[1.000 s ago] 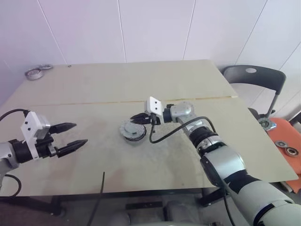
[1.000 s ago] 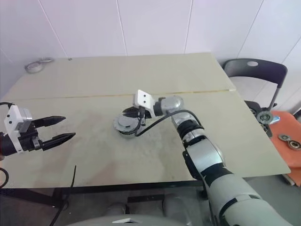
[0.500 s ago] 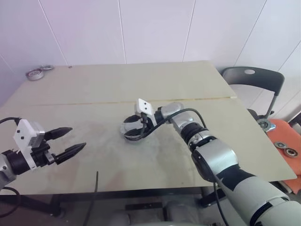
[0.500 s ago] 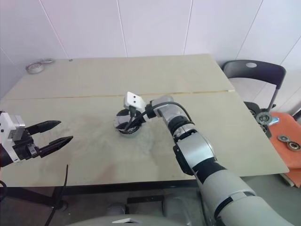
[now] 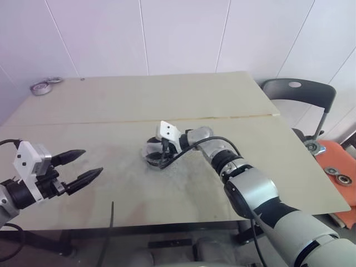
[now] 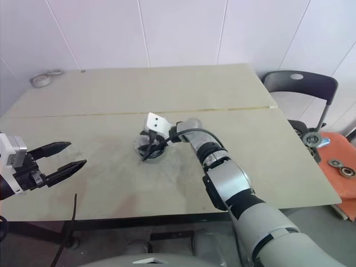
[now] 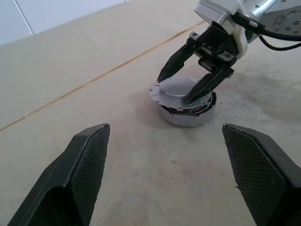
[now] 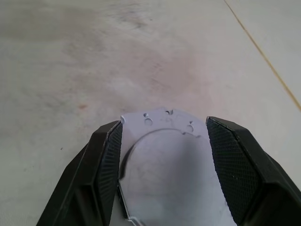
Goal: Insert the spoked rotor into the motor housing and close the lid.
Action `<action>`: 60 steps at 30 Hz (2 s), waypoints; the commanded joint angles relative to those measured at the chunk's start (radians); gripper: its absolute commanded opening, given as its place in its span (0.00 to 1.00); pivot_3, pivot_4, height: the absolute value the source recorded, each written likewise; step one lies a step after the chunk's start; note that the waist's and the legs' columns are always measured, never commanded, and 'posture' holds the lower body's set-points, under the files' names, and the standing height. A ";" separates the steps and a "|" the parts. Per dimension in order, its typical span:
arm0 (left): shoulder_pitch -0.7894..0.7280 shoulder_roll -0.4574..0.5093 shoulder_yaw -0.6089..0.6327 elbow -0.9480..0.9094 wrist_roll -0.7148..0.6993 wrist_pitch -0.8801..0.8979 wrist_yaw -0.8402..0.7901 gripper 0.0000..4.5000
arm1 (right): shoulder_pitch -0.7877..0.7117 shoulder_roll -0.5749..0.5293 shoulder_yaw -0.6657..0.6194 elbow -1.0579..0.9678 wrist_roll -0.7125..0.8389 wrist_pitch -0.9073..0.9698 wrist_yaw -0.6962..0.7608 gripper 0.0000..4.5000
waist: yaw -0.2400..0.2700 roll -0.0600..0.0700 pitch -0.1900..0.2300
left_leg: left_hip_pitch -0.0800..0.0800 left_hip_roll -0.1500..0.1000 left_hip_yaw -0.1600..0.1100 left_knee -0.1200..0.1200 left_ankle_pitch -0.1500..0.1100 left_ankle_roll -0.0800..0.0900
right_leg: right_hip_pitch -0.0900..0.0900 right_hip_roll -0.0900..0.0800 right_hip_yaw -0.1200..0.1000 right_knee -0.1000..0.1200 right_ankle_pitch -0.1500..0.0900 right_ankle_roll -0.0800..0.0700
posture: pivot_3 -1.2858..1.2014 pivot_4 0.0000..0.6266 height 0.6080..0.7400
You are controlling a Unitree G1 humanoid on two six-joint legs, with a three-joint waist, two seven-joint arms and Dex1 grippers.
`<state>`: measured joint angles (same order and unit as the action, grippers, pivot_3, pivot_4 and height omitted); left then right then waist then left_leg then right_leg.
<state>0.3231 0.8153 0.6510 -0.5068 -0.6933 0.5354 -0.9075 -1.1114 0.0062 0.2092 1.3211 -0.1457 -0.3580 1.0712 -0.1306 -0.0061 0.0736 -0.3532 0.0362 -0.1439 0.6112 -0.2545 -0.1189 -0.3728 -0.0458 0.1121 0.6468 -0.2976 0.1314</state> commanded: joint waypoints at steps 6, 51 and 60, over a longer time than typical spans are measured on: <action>-0.036 0.055 -0.013 0.046 0.063 -0.050 -0.049 0.90 | -0.076 -0.014 -0.005 -0.061 0.016 -0.082 0.294 0.66 | -0.001 0.000 0.000 | 0.000 0.000 0.000 0.000 0.000 0.000 | 0.000 0.000 0.000 0.000 0.001 0.001 | 0.52 0.00 1.00; -0.033 0.007 -0.097 0.053 0.178 -0.142 -0.058 0.90 | -0.299 -0.024 0.305 0.040 -0.418 -0.285 0.016 0.66 | 0.000 0.000 0.000 | 0.000 0.000 0.000 -0.001 0.000 0.000 | -0.001 0.000 0.000 0.001 0.000 0.001 | 0.52 0.00 1.00; -0.014 -0.020 -0.109 0.024 0.183 -0.136 -0.022 0.90 | -0.341 -0.031 0.314 0.042 -0.446 -0.280 0.028 0.66 | 0.000 0.000 0.000 | 0.000 0.000 0.000 -0.001 0.000 0.000 | -0.001 0.000 0.000 0.001 0.000 0.001 | 0.52 0.00 1.00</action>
<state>0.3098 0.7988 0.5384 -0.4539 -0.5049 0.4054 -0.9410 -1.4084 -0.0184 0.5248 1.3629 -0.5879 -0.6278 1.0902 -0.1311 -0.0059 0.0737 -0.3529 0.0362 -0.1442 0.6106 -0.2545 -0.1190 -0.3735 -0.0458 0.1120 0.6481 -0.2975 0.1323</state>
